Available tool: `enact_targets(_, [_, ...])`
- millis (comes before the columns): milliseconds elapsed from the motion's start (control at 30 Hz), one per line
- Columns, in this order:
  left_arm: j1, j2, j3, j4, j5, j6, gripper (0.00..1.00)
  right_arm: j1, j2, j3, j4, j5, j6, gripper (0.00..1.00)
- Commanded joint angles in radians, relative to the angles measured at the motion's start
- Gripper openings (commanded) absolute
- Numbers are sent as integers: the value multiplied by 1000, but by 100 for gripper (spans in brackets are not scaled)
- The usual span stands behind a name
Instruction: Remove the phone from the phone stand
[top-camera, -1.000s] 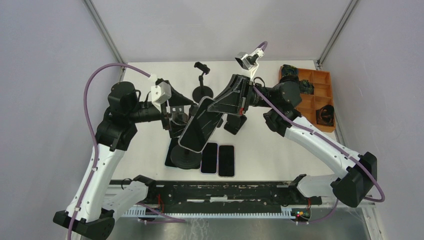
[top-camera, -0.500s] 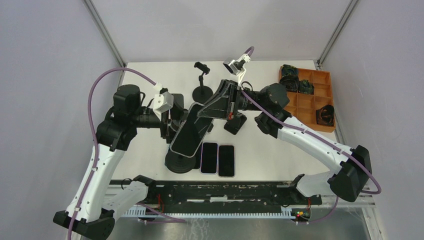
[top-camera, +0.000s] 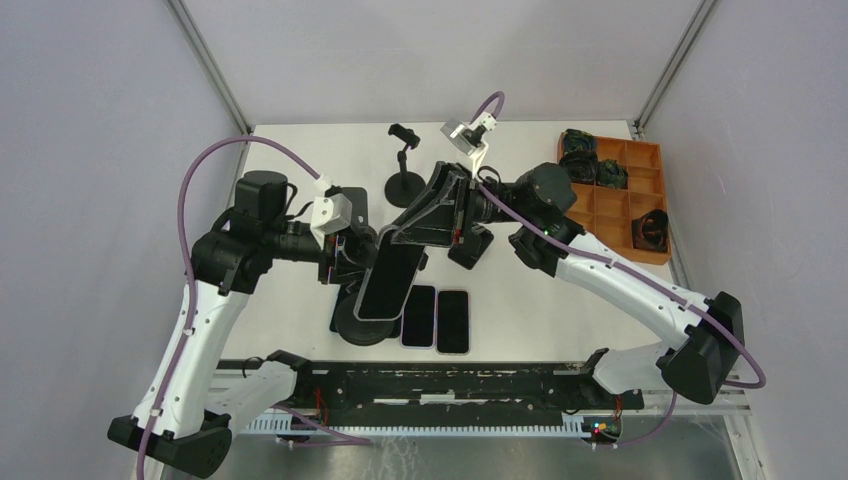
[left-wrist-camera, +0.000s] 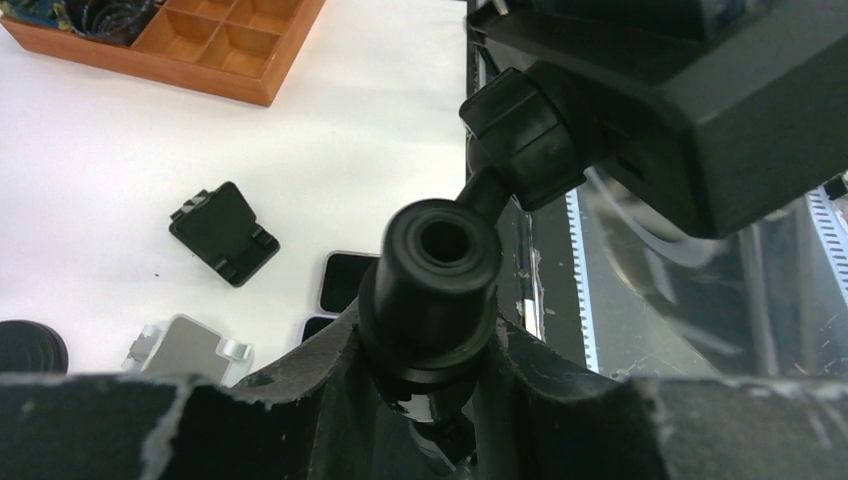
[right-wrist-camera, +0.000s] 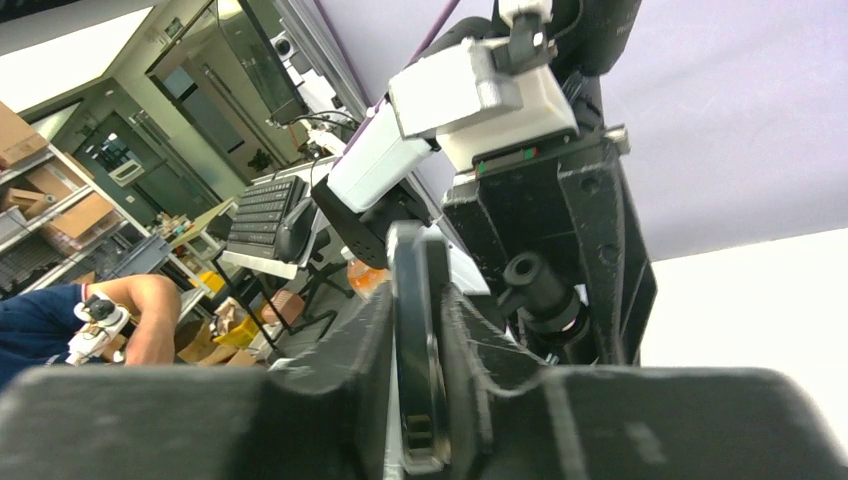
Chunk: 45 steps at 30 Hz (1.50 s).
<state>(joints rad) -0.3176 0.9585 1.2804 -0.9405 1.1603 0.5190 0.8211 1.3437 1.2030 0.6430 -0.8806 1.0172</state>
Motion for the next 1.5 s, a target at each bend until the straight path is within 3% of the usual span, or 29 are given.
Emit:
enact_targets(0, [-6, 2, 89, -86, 88, 117, 2, -12, -22, 51, 54, 8, -46, 38])
enact_targets(100, [-5, 8, 115, -112, 97, 137, 2, -11, -36, 17, 33, -7, -63, 50])
enact_targets(267, [-6, 11, 149, -115, 132, 126, 2, -11, -71, -51, 62, -34, -67, 61])
enact_targets(500, [-6, 18, 164, -109, 147, 111, 2, -4, -95, -95, 125, -55, -55, 66])
enact_targets(633, [-6, 19, 155, -92, 143, 91, 2, 24, -81, -83, 177, -51, -34, 58])
enact_targets(1067, [-6, 3, 109, -90, 88, 81, 2, 69, -36, 18, 151, -19, -62, 7])
enact_targets(1233, [-6, -11, 79, -167, 51, 199, 2, 61, -22, 109, 80, 18, -107, 0])
enact_targets(1467, [-7, -63, 39, -282, 9, 321, 2, 49, -32, 129, 176, 75, -62, 0])
